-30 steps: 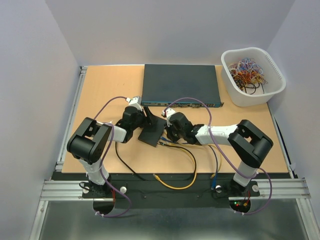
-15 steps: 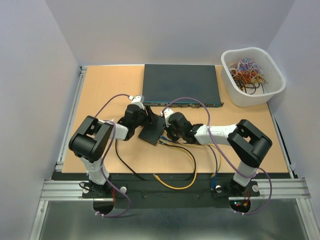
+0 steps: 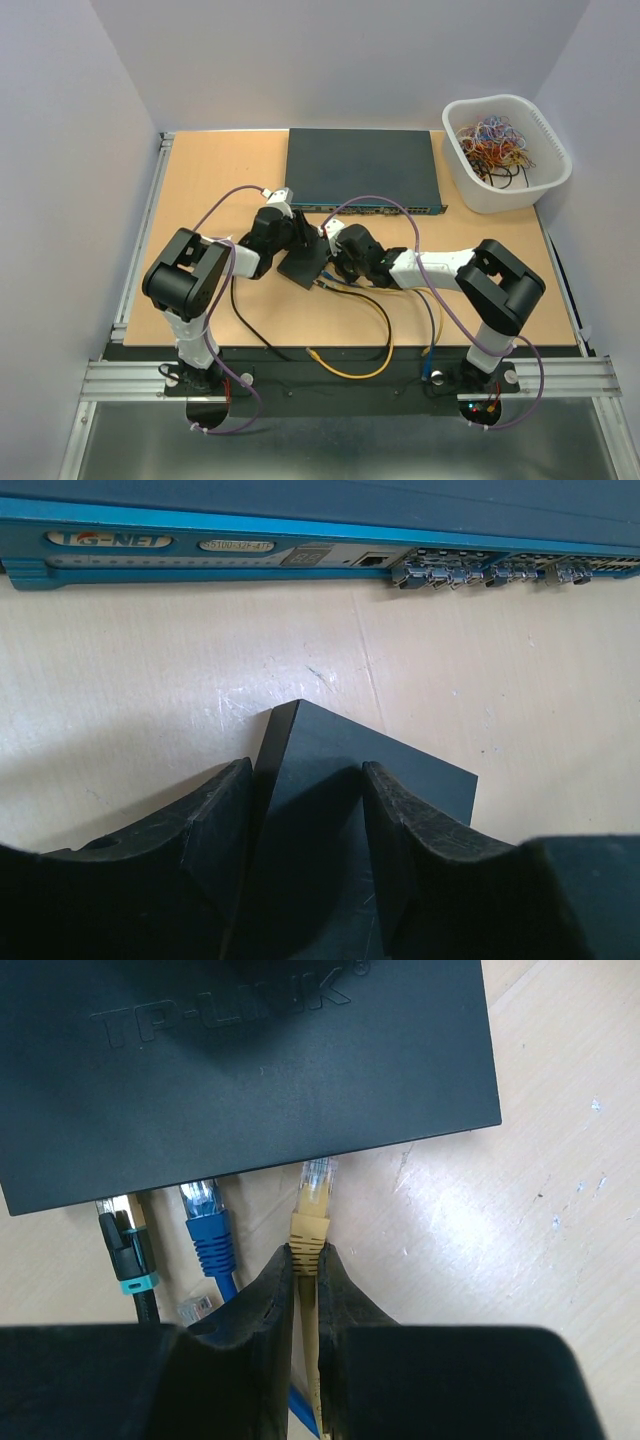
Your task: Insert the plug into the switch port
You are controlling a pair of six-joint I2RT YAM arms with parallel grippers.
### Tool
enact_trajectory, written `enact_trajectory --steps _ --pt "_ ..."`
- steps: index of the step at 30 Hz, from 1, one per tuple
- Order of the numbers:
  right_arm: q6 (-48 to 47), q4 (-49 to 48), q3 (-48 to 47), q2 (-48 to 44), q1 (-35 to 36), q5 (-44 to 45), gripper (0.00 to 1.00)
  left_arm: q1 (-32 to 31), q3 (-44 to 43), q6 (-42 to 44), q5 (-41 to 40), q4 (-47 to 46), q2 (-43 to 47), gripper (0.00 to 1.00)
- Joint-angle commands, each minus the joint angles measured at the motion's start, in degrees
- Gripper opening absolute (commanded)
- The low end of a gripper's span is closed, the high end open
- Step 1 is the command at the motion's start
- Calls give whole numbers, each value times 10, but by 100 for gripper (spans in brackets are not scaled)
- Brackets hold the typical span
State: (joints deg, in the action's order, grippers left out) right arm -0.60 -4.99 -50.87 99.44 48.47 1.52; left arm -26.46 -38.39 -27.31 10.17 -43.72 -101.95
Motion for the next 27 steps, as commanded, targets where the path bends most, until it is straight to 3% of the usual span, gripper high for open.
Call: enact_trajectory --steps 1,17,27 --pt "-20 -87 -25 -37 8 -19 0 -33 1 12 35 54 -3 54" --pt "-34 -141 -64 6 8 -19 0 -73 4 16 20 67 -14 54" --pt "-51 -181 -73 -15 8 -23 0 -111 14 24 -12 70 -24 54"
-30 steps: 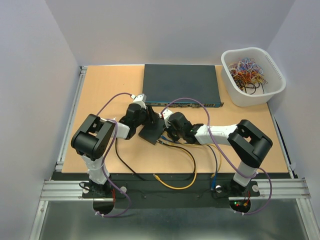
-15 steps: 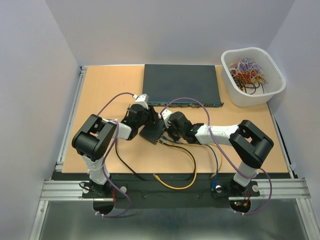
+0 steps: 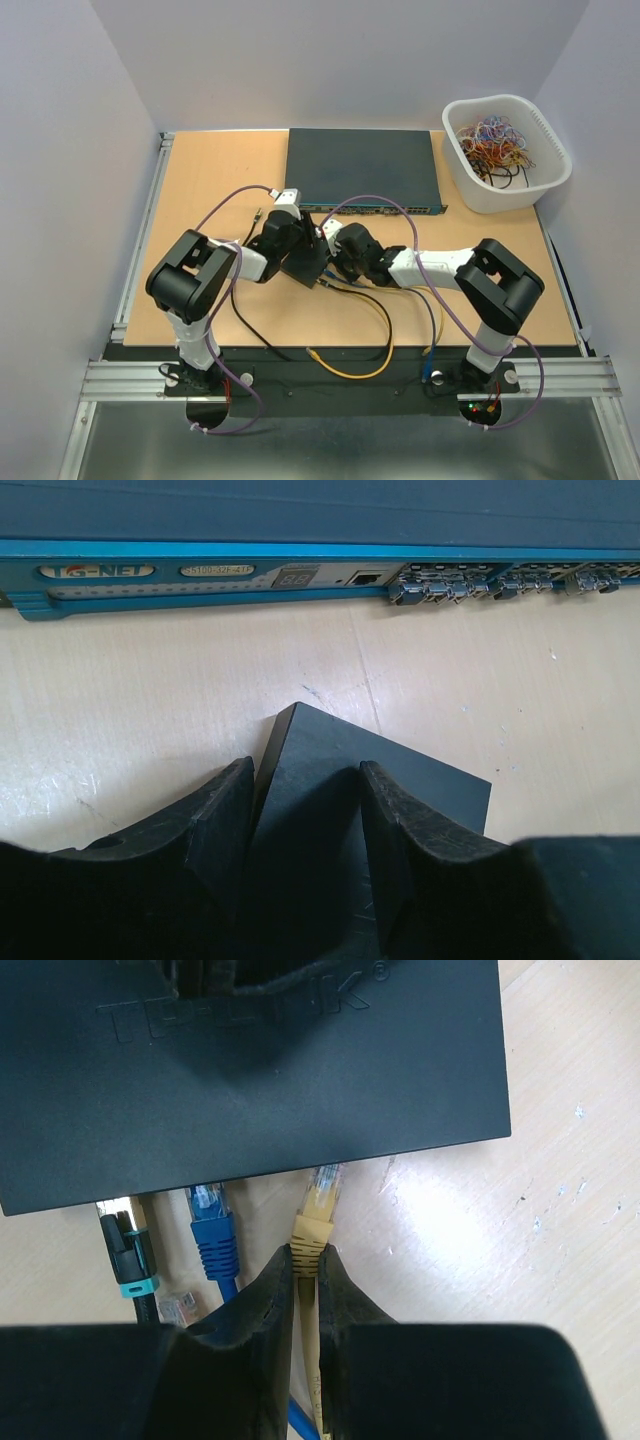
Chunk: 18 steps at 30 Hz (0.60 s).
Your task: Insert the plug into the switch port
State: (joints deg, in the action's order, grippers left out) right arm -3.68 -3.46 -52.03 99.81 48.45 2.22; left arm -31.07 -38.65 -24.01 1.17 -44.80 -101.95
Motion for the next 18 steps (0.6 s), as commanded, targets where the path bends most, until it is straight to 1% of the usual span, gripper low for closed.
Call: enact_trajectory --steps 1,3,12,18 --pt "-21 -198 -64 -19 8 -30 0 -66 17 -9 73 81 -24 54" --pt "-28 -204 -70 -18 9 -31 0 -70 18 -8 69 82 -24 53" --pt "-66 -211 -105 -25 0 -26 0 -99 5 9 3 112 -36 52" --pt "-77 -198 -112 -39 -15 -47 0 -108 0 16 -7 117 -47 50"
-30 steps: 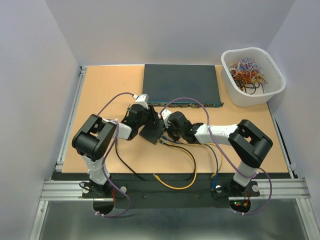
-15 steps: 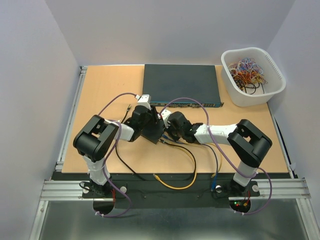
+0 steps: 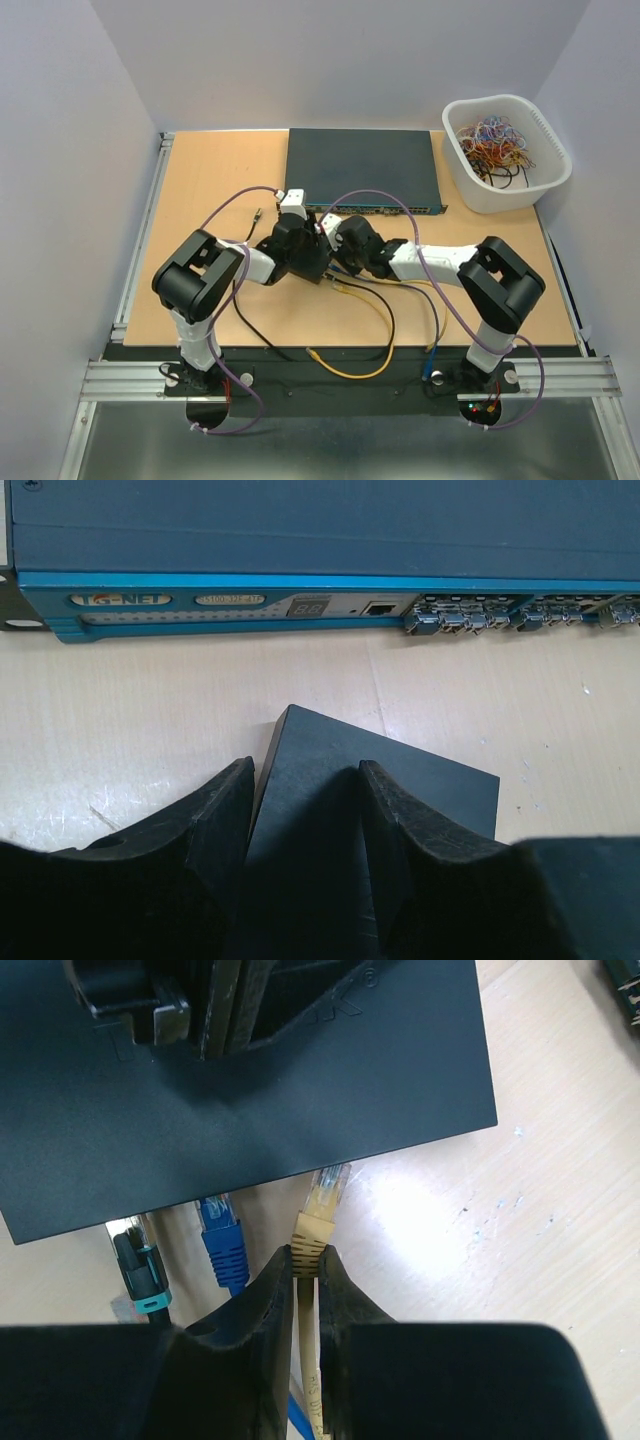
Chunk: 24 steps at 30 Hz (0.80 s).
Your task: Insert the plug into the switch port
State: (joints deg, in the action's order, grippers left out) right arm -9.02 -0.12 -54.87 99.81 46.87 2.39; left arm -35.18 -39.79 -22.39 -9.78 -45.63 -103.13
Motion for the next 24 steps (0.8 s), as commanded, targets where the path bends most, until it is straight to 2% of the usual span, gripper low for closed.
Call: enact_trajectory --steps 1,14,24 --pt "-24 -230 -83 -42 -3 -56 0 -68 10 1 82 125 -36 50" --pt "-30 -204 -122 -25 -31 -142 0 -106 -9 24 27 135 -70 46" --pt "-28 -219 -109 17 -40 -131 0 -112 -20 31 43 130 -85 45"
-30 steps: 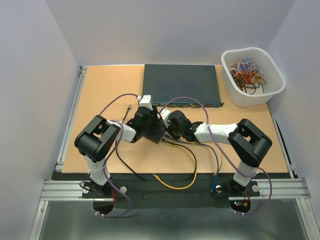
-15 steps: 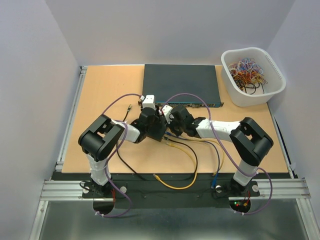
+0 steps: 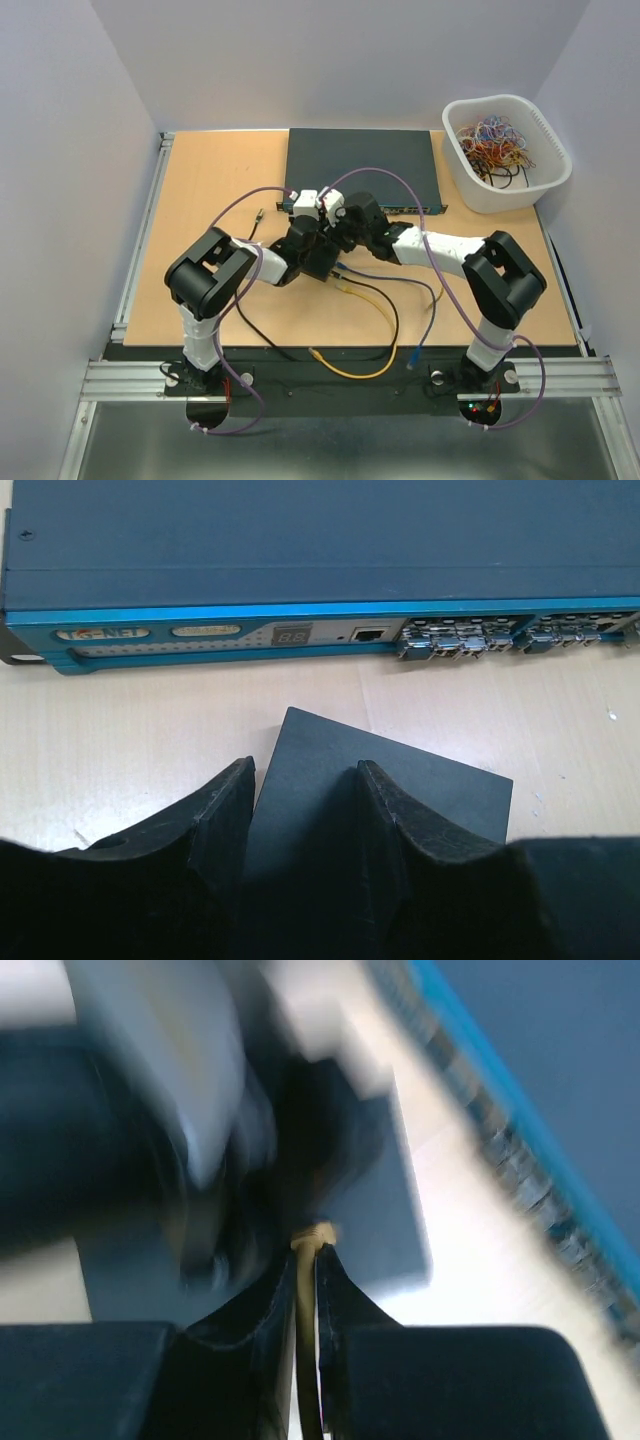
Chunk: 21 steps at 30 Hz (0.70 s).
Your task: Insert the plug into the switch port
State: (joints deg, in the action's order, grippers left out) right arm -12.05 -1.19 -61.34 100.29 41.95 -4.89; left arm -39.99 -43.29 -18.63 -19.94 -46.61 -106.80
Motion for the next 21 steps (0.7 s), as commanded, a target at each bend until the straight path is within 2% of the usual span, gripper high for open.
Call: enact_trajectory --steps 1,4,7,8,13,17,21 --pt "4 -209 -41 13 9 -56 0 -63 15 -4 145 140 -49 45" --pt "12 -215 -13 5 8 -38 1 -62 7 -8 133 151 -54 45" --pt "28 -222 27 -24 7 22 0 -60 3 -15 126 165 -52 45" --pt "33 -224 38 -33 5 72 0 -55 4 -23 126 166 -46 45" --pt "58 -228 111 -106 -6 162 1 -36 22 -35 129 165 -17 45" --pt "90 -222 153 -127 -7 245 0 -26 32 -47 129 167 11 45" --pt "147 -196 185 -151 -9 262 0 -11 42 -56 121 185 42 45"
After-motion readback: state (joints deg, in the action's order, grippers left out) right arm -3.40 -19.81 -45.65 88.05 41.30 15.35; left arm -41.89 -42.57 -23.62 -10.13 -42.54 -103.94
